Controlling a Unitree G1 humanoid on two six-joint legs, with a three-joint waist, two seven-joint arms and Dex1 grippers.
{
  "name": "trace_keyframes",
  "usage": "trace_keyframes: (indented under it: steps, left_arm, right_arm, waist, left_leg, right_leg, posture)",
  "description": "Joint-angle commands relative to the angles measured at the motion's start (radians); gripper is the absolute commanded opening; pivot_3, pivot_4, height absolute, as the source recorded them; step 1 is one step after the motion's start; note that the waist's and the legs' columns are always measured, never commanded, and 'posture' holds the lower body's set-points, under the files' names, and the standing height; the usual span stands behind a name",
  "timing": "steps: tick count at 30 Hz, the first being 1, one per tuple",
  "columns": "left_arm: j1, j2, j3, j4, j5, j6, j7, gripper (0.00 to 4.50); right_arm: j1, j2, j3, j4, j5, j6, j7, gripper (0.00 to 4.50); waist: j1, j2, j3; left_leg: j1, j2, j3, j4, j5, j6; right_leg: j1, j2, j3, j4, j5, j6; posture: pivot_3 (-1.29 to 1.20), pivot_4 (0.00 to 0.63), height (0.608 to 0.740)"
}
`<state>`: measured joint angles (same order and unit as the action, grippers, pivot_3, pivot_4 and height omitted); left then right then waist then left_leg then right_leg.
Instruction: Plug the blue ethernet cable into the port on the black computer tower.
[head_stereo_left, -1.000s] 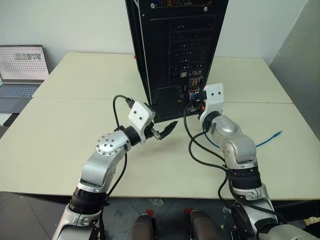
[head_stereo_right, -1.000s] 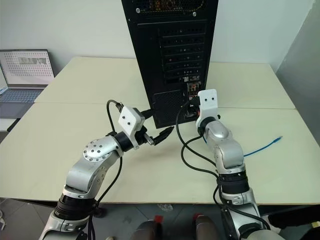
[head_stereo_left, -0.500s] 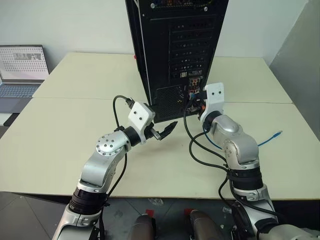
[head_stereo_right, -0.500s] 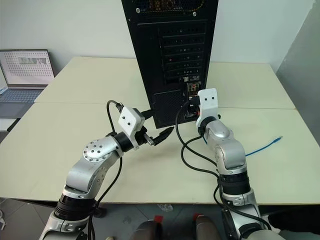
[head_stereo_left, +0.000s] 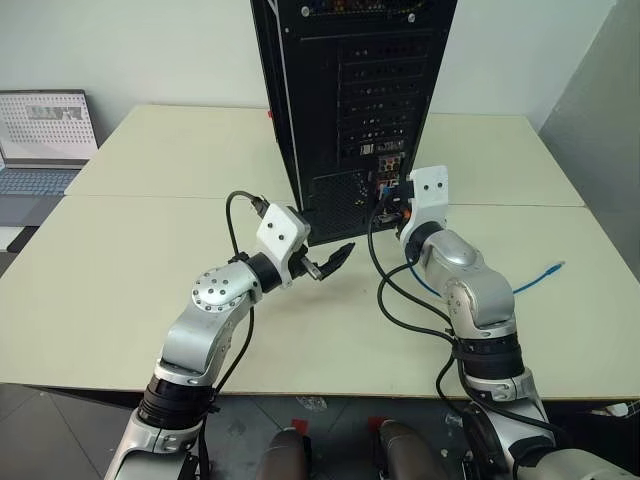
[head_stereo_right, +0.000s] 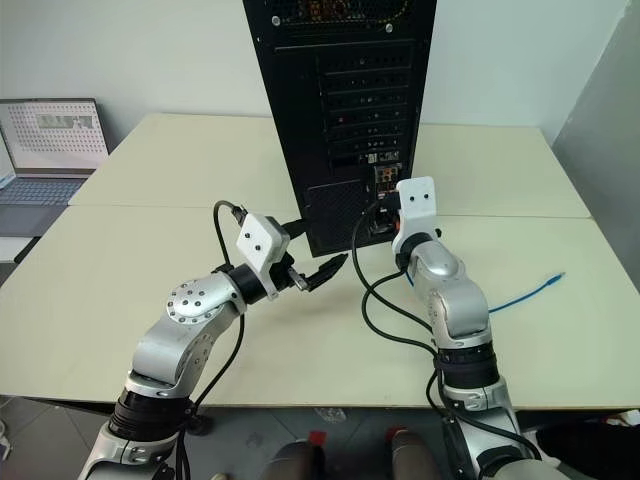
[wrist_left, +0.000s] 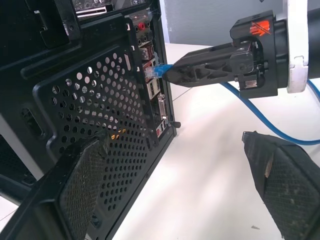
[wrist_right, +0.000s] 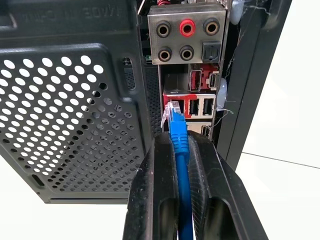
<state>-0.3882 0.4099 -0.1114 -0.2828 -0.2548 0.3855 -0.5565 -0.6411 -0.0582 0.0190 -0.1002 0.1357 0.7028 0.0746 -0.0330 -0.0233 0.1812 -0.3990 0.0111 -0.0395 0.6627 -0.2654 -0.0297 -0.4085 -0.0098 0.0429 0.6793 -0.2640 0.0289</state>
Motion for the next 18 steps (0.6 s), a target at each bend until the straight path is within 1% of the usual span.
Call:
trace_keyframes:
  steps: [1, 8, 18]
  left_arm:
    - [-0.004, -0.001, 0.009, -0.043, 0.005, -0.010, 0.001, 4.50]
    - [-0.005, -0.002, 0.008, -0.042, 0.006, -0.012, 0.001, 4.50]
    - [-0.006, -0.002, 0.008, -0.040, 0.009, -0.016, -0.003, 4.50]
  right_arm:
    - [-0.022, -0.003, -0.017, -0.007, -0.010, -0.036, -0.011, 0.01]
    - [-0.032, -0.001, -0.021, 0.000, -0.005, -0.058, -0.019, 0.01]
    - [-0.046, 0.000, 0.002, -0.035, 0.006, -0.040, 0.003, 0.01]
  waist:
    - [0.000, 0.000, 0.000]
    - [0.000, 0.000, 0.000]
    - [-0.001, 0.000, 0.000]
  left_leg:
    - [0.000, 0.000, 0.000, 0.000, 0.000, 0.000]
    - [0.000, 0.000, 0.000, 0.000, 0.000, 0.000]
    - [0.000, 0.000, 0.000, 0.000, 0.000, 0.000]
  right_leg:
    - [0.000, 0.000, 0.000, 0.000, 0.000, 0.000]
    - [0.000, 0.000, 0.000, 0.000, 0.000, 0.000]
    - [0.000, 0.000, 0.000, 0.000, 0.000, 0.000]
  posture:
    - [0.00, 0.150, 0.740]
    - [0.00, 0.150, 0.740]
    - [0.00, 0.150, 0.740]
